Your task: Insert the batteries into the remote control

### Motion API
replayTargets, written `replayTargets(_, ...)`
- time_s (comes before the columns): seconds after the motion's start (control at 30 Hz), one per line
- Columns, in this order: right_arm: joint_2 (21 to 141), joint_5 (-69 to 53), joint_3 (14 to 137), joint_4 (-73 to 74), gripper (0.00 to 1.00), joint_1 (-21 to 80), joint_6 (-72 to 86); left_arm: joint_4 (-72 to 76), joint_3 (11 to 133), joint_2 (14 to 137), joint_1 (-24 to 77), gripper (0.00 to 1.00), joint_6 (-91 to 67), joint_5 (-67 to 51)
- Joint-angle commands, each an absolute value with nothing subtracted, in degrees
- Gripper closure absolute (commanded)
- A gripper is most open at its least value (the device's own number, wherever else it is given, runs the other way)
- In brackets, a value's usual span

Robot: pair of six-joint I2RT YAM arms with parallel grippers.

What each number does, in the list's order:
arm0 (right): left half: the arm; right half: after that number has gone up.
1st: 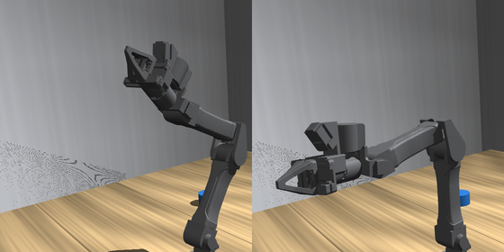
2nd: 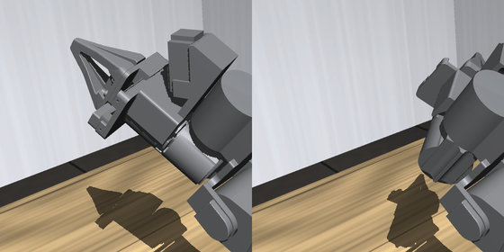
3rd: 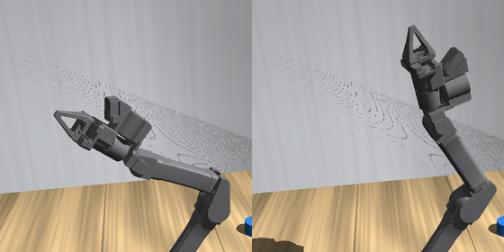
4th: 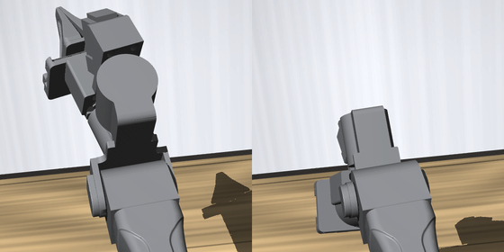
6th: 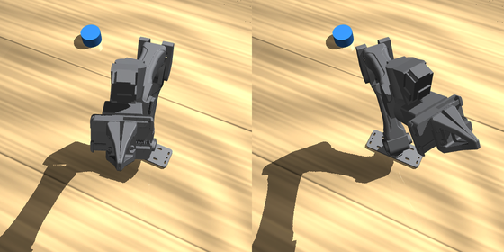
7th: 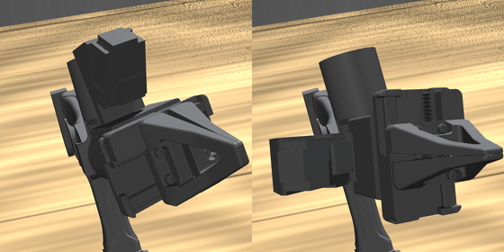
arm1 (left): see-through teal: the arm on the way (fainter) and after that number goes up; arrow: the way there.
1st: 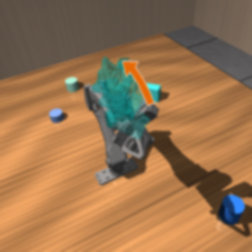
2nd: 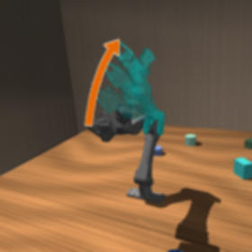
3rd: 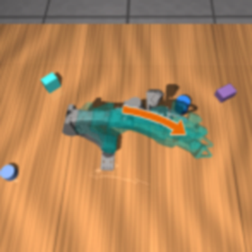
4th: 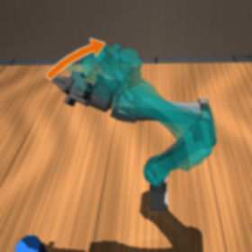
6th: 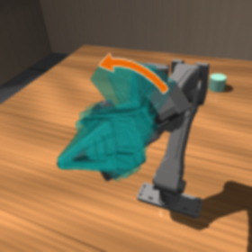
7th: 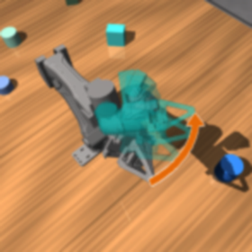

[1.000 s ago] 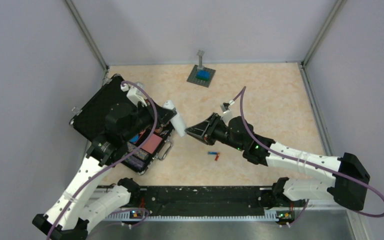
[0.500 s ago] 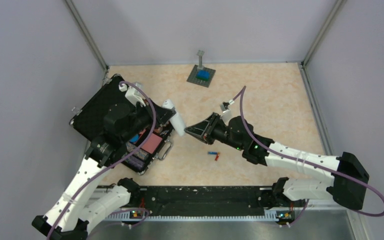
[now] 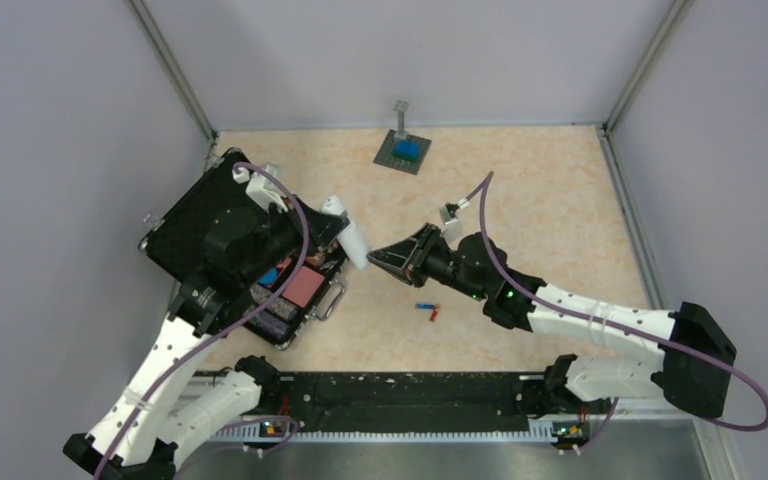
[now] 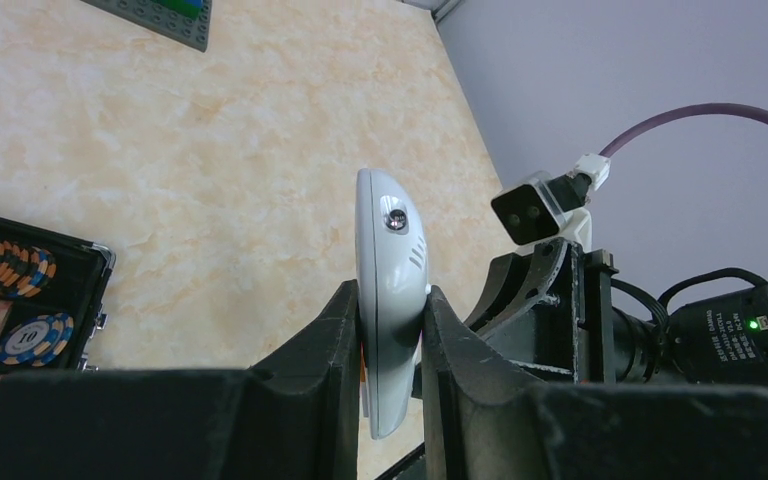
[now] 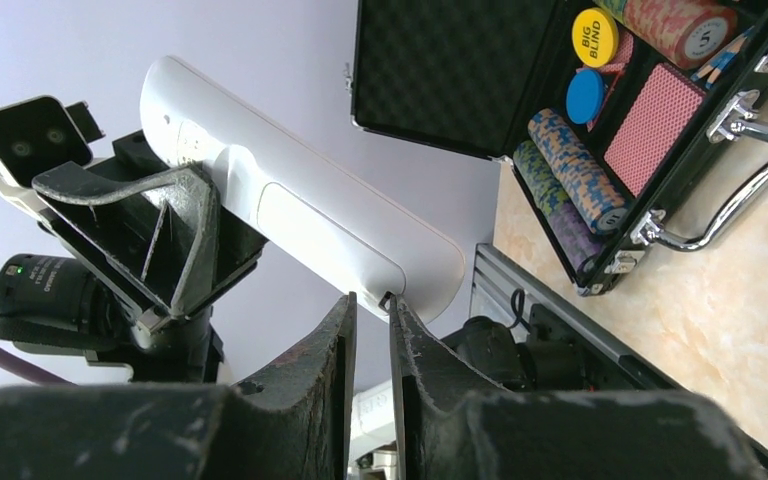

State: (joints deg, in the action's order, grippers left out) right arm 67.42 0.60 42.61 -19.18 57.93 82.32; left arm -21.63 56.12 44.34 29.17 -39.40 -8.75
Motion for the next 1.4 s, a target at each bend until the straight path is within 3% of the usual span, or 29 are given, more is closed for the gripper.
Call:
replayTargets(0.0, 68.31, 0.99, 41.67, -28.87, 0.82, 57.65, 83.91, -19.34, 57.22, 43.81, 29.49, 1.00, -42.50, -10.73)
replayTargets(0.5, 70.62, 2.28, 39.99, -39.61, 0.82, 57.62, 85.16, -20.04, 55.86, 45.40, 29.53, 1.00, -47.39, -11.13)
replayTargets(1.37, 71.54, 2.85, 40.39, -41.74, 0.82, 57.39, 84.29, -25.38, 56.60, 46.87, 29.52, 1.00, -40.96, -3.96)
